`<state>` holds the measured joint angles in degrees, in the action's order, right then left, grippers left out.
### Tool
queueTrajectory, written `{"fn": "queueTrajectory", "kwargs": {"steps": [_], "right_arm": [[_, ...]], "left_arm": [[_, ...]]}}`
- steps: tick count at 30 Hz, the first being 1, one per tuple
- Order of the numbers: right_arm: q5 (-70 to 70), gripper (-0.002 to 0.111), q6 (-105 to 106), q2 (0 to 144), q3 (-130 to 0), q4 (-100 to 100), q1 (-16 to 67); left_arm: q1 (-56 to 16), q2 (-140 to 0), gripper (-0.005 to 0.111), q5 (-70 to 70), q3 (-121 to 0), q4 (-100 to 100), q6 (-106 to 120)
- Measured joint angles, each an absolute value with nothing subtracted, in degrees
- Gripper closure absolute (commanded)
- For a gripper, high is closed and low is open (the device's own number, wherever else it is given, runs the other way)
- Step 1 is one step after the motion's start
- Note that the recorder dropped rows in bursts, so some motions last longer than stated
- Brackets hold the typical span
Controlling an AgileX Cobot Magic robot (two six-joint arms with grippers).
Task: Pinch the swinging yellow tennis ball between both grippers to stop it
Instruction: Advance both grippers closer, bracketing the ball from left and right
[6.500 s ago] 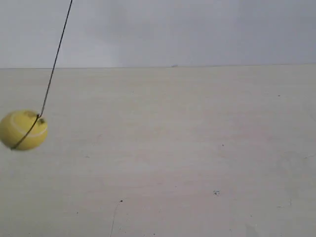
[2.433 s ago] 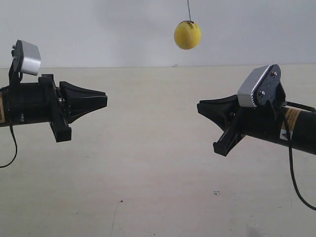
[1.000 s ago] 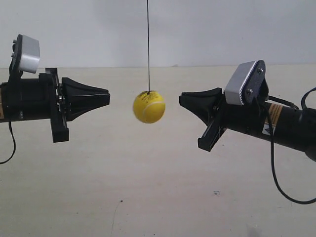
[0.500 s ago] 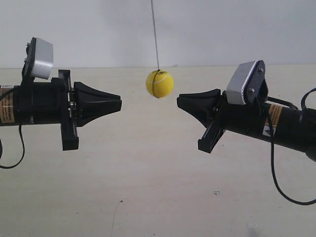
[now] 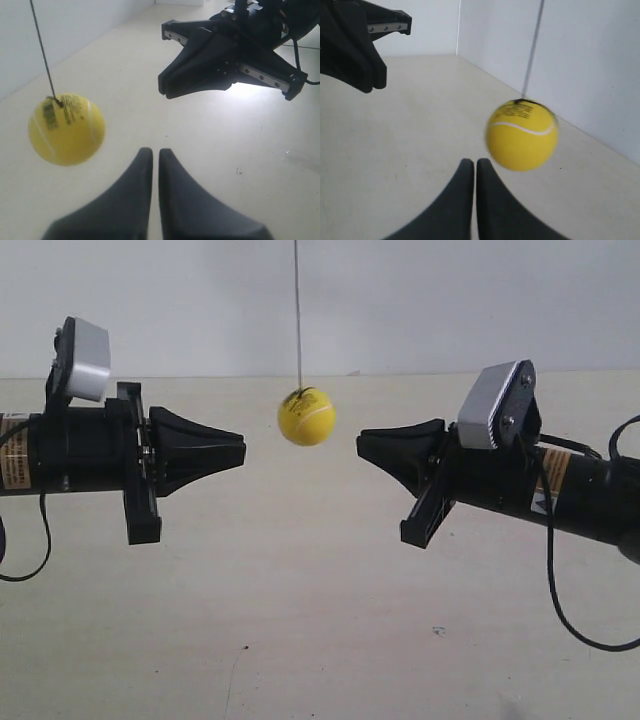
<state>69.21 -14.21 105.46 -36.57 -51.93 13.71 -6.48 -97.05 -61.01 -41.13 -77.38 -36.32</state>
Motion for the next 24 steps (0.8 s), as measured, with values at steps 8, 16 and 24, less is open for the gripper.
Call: {"fn": "queueTrajectory", "kwargs": {"steps": [8,16,24], "right_arm": [[66.7,0.108,-16.3,110.0,-40.2,-53.5,13.7],[66.3,0.108,-20.4,112.0,-43.8,-58.9,13.7],[66.3,0.108,-20.4,112.0,-44.0,-59.2,13.7]], "left_arm": [[-6.5,-98.5,0.102,-60.0,-41.1,-77.3,-36.3],[-6.5,-100.5,0.102,-59.9,-41.1,-76.4,-34.8],[-6.5,-100.7,0.102,-59.8,-41.1,-76.0,-33.8]]}}
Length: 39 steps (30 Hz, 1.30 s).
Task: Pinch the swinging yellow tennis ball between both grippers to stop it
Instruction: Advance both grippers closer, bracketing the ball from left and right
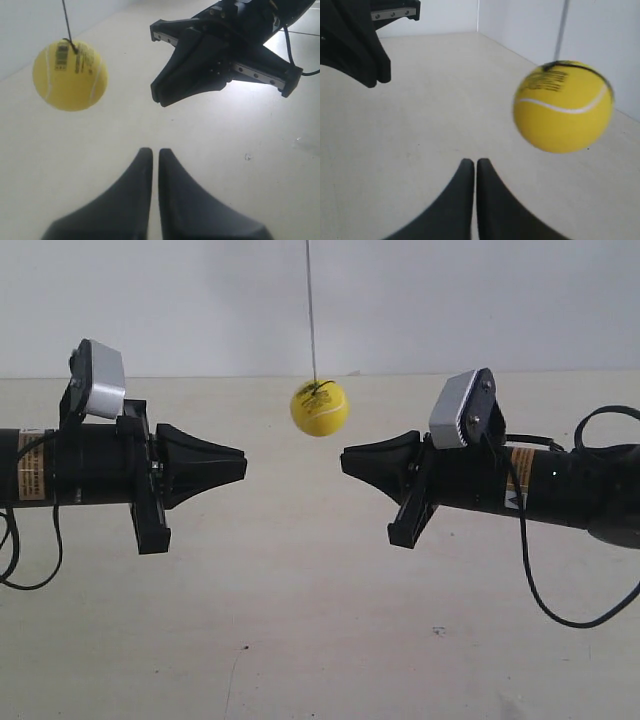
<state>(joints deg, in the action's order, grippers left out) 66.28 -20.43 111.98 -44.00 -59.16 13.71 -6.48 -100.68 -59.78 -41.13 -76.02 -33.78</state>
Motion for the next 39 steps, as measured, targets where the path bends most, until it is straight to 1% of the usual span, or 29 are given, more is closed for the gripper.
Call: {"fn": "queueTrajectory", "kwargs": {"steps": [7,14,20,28,31,39], "right_arm": [[66.4,0.108,-20.4,112.1,-44.0,-59.2,13.9],[62.9,0.108,-19.7,112.6,-46.6,-58.9,19.0],[61.5,0.108,-18.4,112.6,-47.4,-57.6,19.3],[56.1,0.108,-15.0,112.6,-47.4,-52.6,19.3],[56.2,0.108,-14.8,112.6,-47.4,-51.9,19.3],[64.5,0.108,-15.1,112.6,-47.4,-53.1,19.4]], "left_arm": [[-6.5,-100.7,0.102,-59.8,-41.1,-75.2,-33.5],[-6.5,-100.7,0.102,-59.8,-41.1,-75.2,-33.5],[-6.5,-100.7,0.102,-59.8,-41.1,-75.2,-33.5],[-6.5,-100.7,0.102,-57.0,-41.1,-73.8,-33.2],[-6.5,-100.7,0.102,-57.0,-41.1,-73.8,-33.2],[-6.5,-100.7,0.102,-59.2,-41.1,-73.7,-31.8]]}}
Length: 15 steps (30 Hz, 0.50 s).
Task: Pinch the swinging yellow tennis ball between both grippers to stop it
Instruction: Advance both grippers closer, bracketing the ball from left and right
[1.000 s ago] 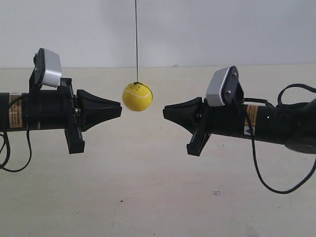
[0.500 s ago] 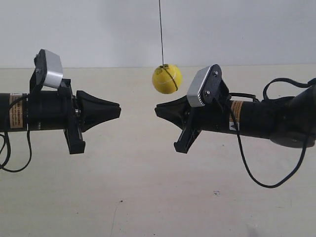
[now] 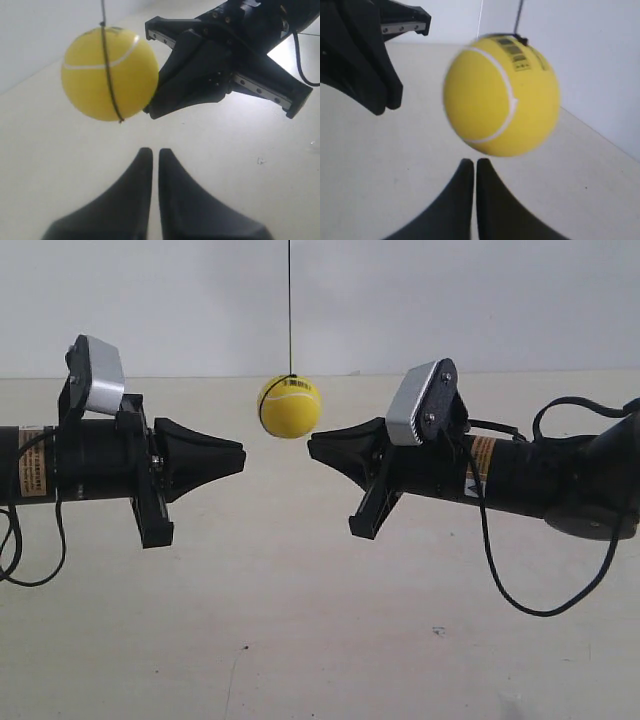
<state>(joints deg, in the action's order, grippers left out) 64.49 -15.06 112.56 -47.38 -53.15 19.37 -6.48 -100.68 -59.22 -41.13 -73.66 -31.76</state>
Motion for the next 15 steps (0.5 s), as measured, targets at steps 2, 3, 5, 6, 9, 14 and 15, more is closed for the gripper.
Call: {"fn": "queueTrajectory", "kwargs": {"steps": [2,3,5,6,9,14,15], "right_arm": [[65.8,0.108,-14.6,112.6,-47.4,-53.1,19.4],[66.4,0.108,-14.2,112.6,-47.4,-53.1,19.4],[67.7,0.108,-13.6,112.6,-47.4,-52.9,19.4],[68.0,0.108,-13.3,112.6,-47.4,-52.4,19.5],[67.8,0.108,-12.0,112.6,-47.4,-50.5,19.5],[67.8,0.108,-10.7,112.6,-47.4,-49.2,19.5],[67.8,0.108,-10.6,112.6,-47.4,-49.0,19.5]], "left_arm": [[-6.5,-100.7,0.102,-59.5,-41.1,-73.7,-31.3],[-6.5,-100.7,0.102,-59.8,-41.1,-73.7,-31.2],[-6.6,-100.7,0.102,-60.5,-41.1,-73.7,-30.6],[-6.7,-100.7,0.102,-60.7,-41.1,-73.7,-30.3],[-7.7,-100.7,0.102,-61.6,-41.1,-73.7,-29.1],[-8.1,-100.7,0.102,-61.7,-41.1,-73.7,-27.8],[-8.1,-100.7,0.102,-61.6,-41.1,-73.7,-27.8]]}}
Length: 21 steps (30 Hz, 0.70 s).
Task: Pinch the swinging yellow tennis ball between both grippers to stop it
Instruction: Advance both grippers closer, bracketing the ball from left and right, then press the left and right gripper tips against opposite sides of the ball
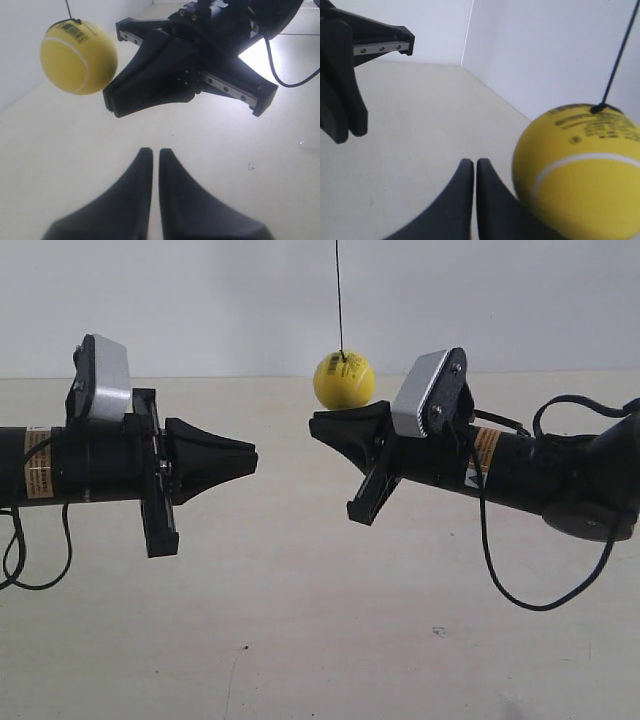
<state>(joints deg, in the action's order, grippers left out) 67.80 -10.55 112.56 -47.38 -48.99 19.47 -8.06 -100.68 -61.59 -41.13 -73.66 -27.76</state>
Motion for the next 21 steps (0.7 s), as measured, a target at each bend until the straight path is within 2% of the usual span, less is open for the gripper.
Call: {"fn": "queueTrajectory", "kwargs": {"steps": [10,21], "right_arm": [[64.7,0.108,-9.8,112.6,-47.4,-46.0,19.5],[61.0,0.108,-9.1,112.6,-47.4,-42.9,19.5]], "left_arm": [[-8.1,-98.2,0.102,-59.0,-41.1,-72.5,-27.5],[-8.1,-97.3,0.102,-52.9,-41.1,-62.1,-21.3]]}}
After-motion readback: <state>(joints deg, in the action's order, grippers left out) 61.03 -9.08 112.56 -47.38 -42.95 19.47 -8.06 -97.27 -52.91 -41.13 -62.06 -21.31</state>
